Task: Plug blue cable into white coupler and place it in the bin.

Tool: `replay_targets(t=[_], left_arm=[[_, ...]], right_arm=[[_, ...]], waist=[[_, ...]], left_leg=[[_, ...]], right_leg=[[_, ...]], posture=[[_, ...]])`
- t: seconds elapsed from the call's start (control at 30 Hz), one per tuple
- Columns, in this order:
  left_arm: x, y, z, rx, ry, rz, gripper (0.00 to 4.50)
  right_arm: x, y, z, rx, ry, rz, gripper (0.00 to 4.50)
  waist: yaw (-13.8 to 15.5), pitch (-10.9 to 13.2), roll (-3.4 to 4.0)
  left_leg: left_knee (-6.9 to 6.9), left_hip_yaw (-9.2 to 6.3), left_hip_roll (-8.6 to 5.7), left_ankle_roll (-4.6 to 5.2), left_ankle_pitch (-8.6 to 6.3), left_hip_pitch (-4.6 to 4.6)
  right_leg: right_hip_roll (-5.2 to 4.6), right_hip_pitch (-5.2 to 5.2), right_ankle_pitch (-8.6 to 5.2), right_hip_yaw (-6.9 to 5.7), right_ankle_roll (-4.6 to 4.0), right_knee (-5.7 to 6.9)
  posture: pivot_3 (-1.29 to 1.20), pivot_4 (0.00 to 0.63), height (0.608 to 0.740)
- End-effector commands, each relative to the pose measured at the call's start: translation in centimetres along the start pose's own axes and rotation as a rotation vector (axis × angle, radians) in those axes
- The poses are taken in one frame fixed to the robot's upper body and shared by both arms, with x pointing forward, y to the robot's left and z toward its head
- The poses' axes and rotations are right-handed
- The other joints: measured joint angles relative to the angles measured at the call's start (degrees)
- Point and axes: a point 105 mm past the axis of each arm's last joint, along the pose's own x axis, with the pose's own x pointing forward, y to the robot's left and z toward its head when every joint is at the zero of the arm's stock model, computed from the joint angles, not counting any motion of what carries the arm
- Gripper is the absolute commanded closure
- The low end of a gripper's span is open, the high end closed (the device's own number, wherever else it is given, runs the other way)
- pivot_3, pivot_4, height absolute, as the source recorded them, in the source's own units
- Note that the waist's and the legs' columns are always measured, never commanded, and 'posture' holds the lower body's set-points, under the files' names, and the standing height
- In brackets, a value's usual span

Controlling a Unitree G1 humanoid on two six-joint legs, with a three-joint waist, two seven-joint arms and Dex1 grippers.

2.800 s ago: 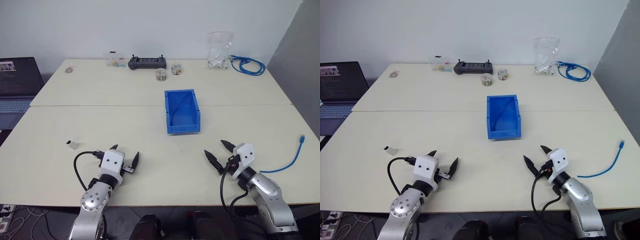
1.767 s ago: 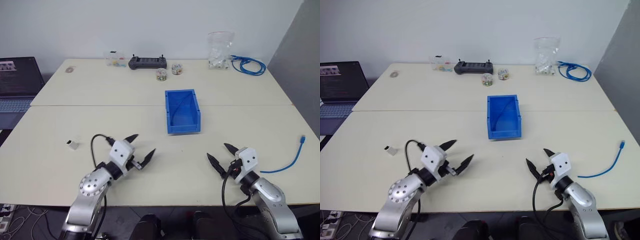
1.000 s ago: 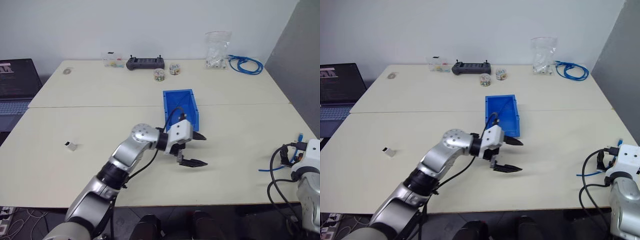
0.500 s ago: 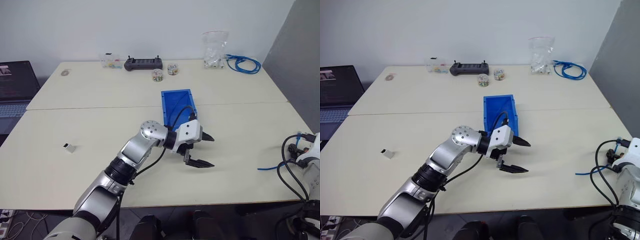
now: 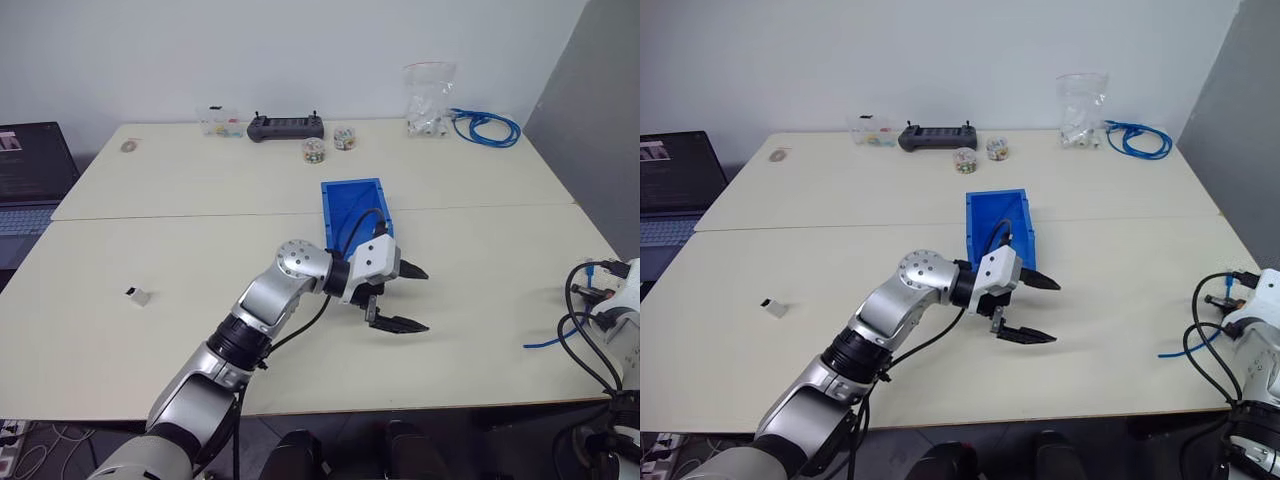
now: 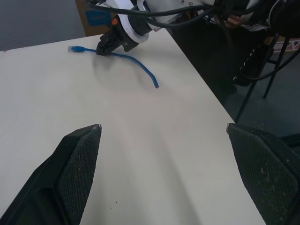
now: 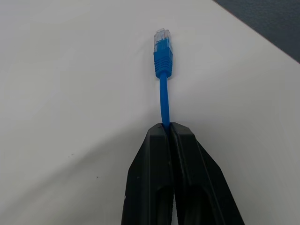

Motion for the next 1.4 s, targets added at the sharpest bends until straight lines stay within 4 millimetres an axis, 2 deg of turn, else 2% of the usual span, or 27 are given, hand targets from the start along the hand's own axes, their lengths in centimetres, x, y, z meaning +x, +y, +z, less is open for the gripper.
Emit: replay_targets(t=[0.03, 0.13, 0.2, 0.33, 0.43, 0.6, 0.8, 0.97, 1.1, 1.23, 1.33, 1.4], left_arm=[[-1.0, 0.2, 0.9, 0.051, -0.013, 0.044, 0.0], [-2.7, 0.4, 0.8, 0.023, -0.024, 0.126, 0.0], [-4.3, 0.6, 0.5, 0.004, -0.015, 0.199, 0.0], [-7.8, -0.1, -0.7, -0.06, 0.033, 0.334, 0.0], [-11.2, -0.9, -1.8, -0.129, 0.076, 0.471, 0.0], [-16.1, -4.2, -5.0, -0.198, 0.254, 0.57, 0.0], [-18.9, -8.3, -8.5, -0.245, 0.431, 0.535, 0.0], [-20.0, -8.7, -9.4, -0.241, 0.457, 0.545, 0.0], [-20.1, -8.3, -9.4, -0.235, 0.447, 0.55, 0.0], [-19.1, -7.9, -9.2, -0.213, 0.43, 0.503, 0.0], [-18.8, -7.8, -9.4, -0.196, 0.443, 0.478, 0.0], [-18.6, -7.8, -9.5, -0.186, 0.446, 0.465, 0.0]], right_arm=[[-2.1, 3.4, 5.8, -0.137, -0.232, 0.223, 4.45], [-6.1, 9.4, 8.0, -0.38, -0.384, 0.573, 4.45], [-9.1, 12.8, 8.3, -0.546, -0.451, 0.789, 4.45], [-13.6, 17.5, 6.6, -0.797, -0.446, 1.132, 4.45], [-15.7, 20.9, 3.9, -0.934, -0.39, 1.361, 4.45], [-15.1, 25.1, -0.4, -1.091, -0.316, 1.562, 4.45], [-13.4, 28.8, -4.8, -1.218, -0.241, 1.722, 4.45], [-12.5, 30.6, -7.6, -1.279, -0.154, 1.789, 4.45], [-11.8, 31.3, -8.4, -1.335, -0.138, 1.791, 4.45], [-11.6, 31.8, -8.8, -1.343, -0.113, 1.81, 4.45], [-11.5, 32.1, -8.8, -1.32, -0.109, 1.807, 3.9], [-11.5, 32.1, -8.8, -1.315, -0.101, 1.808, 3.35]], waist=[[-0.03, 0.01, 0.04], [-0.25, 0.04, 0.11], [-0.55, 0.06, 0.08], [-0.54, 0.14, -0.08], [-0.54, 0.18, -0.15], [-0.24, 0.23, -0.23], [0.48, 0.25, -0.25], [1.2, 0.25, -0.24], [1.18, 0.26, -0.23], [0.89, 0.26, -0.23], [0.41, 0.26, -0.23], [0.27, 0.26, -0.23]], left_leg=[[0.0, 0.01, 0.0, 0.0, 0.0, 0.0], [-0.02, 0.07, 0.0, 0.0, 0.0, 0.02], [-0.03, 0.01, 0.1, 0.0, -0.01, 0.03], [-0.01, -0.27, 0.18, -0.01, -0.01, 0.01], [-0.02, -0.31, 0.18, -0.01, -0.01, 0.01], [-0.04, -0.53, 0.21, -0.03, -0.01, -0.04], [-0.05, -0.61, 0.16, -0.04, -0.01, -0.13], [-0.07, -0.67, 0.12, -0.05, -0.01, -0.22], [-0.1, -0.68, 0.14, -0.06, -0.01, -0.21], [-0.09, -0.69, 0.16, -0.06, -0.01, -0.18], [-0.1, -0.69, 0.16, -0.07, -0.02, -0.17], [-0.1, -0.69, 0.16, -0.07, -0.02, -0.17]], right_leg=[[0.0, -0.01, 0.0, 0.0, 0.0, 0.01], [0.01, -0.03, -0.04, 0.04, 0.08, 0.0], [0.01, -0.03, -0.16, 0.01, 0.27, -0.01], [0.0, 0.0, -0.17, -0.18, 0.29, -0.03], [-0.06, -0.01, -0.17, -0.19, 0.29, -0.05], [-0.1, -0.03, -0.17, -0.21, 0.25, -0.13], [-0.18, -0.04, 0.0, -0.29, -0.06, -0.34], [-0.21, -0.01, 0.04, -0.33, -0.12, -0.6], [-0.2, -0.04, 0.05, -0.35, -0.14, -0.56], [-0.15, -0.04, 0.1, -0.37, -0.21, -0.54], [-0.15, -0.04, 0.11, -0.36, -0.22, -0.5], [-0.15, -0.04, 0.11, -0.35, -0.23, -0.5]], posture=[[0.0, 0.15, 0.74], [0.0, 0.15, 0.74], [0.0, 0.15, 0.74], [0.0, 0.15, 0.74], [0.0, 0.15, 0.74], [0.0, 0.15, 0.74], [0.0, 0.15, 0.74], [0.0, 0.15, 0.74], [0.0, 0.15, 0.74], [0.0, 0.15, 0.74], [0.0, 0.15, 0.74], [0.0, 0.15, 0.74]])
